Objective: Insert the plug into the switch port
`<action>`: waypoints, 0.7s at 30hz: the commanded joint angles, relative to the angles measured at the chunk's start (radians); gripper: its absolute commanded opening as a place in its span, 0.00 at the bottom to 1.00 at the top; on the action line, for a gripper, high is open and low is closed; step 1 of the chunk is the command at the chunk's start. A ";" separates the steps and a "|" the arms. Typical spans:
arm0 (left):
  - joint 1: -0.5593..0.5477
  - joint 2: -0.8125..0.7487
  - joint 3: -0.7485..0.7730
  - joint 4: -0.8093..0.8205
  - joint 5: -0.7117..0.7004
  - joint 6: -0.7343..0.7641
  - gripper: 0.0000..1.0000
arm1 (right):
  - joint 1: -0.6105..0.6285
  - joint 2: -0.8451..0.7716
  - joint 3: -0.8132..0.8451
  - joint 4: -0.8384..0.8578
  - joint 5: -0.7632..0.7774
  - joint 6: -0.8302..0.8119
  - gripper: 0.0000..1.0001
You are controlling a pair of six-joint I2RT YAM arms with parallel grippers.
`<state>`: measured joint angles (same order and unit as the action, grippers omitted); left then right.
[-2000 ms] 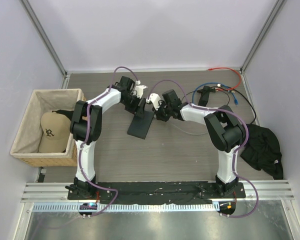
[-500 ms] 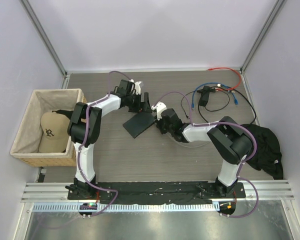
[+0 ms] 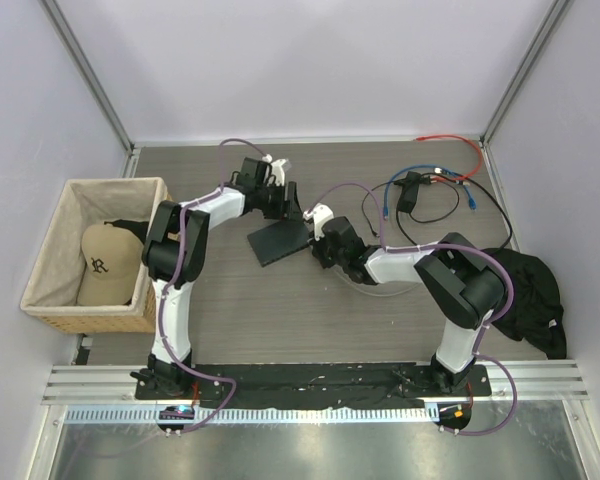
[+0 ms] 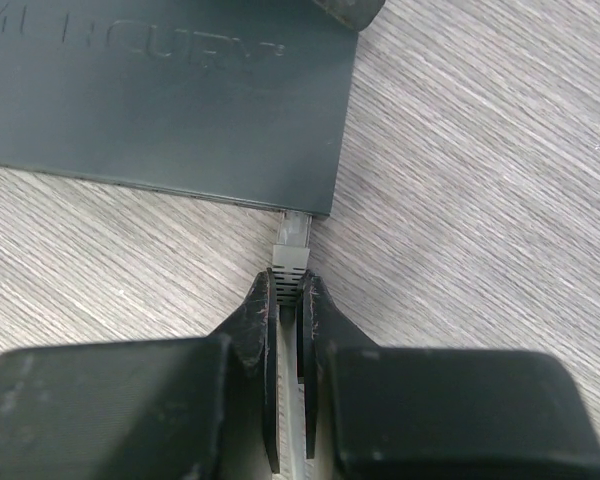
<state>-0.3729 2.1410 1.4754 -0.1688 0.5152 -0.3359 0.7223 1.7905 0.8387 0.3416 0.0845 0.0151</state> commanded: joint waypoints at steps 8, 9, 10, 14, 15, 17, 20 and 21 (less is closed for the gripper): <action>-0.155 0.111 0.059 -0.326 0.175 0.187 0.51 | -0.032 0.009 0.140 0.165 0.072 -0.009 0.01; -0.159 0.109 0.057 -0.328 0.183 0.186 0.51 | -0.032 0.010 0.161 0.169 0.108 -0.009 0.01; -0.167 0.105 0.056 -0.328 0.187 0.186 0.50 | -0.032 0.015 0.172 0.183 0.132 -0.009 0.01; -0.187 0.080 0.026 -0.333 0.198 0.195 0.50 | -0.032 0.041 0.203 0.255 0.211 -0.009 0.01; -0.190 0.076 0.023 -0.337 0.201 0.196 0.50 | -0.034 0.052 0.209 0.264 0.231 -0.001 0.01; -0.199 0.062 0.013 -0.348 0.213 0.204 0.49 | -0.034 0.081 0.229 0.290 0.233 0.006 0.01; -0.212 0.048 -0.006 -0.367 0.227 0.218 0.49 | -0.034 0.106 0.255 0.293 0.190 0.017 0.01; -0.213 0.045 -0.013 -0.367 0.221 0.221 0.50 | -0.034 0.104 0.257 0.281 0.148 0.014 0.01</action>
<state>-0.4141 2.1742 1.5547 -0.2138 0.4835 -0.1013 0.7094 1.8580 0.9577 0.2371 0.2386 0.0067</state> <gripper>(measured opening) 0.508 0.088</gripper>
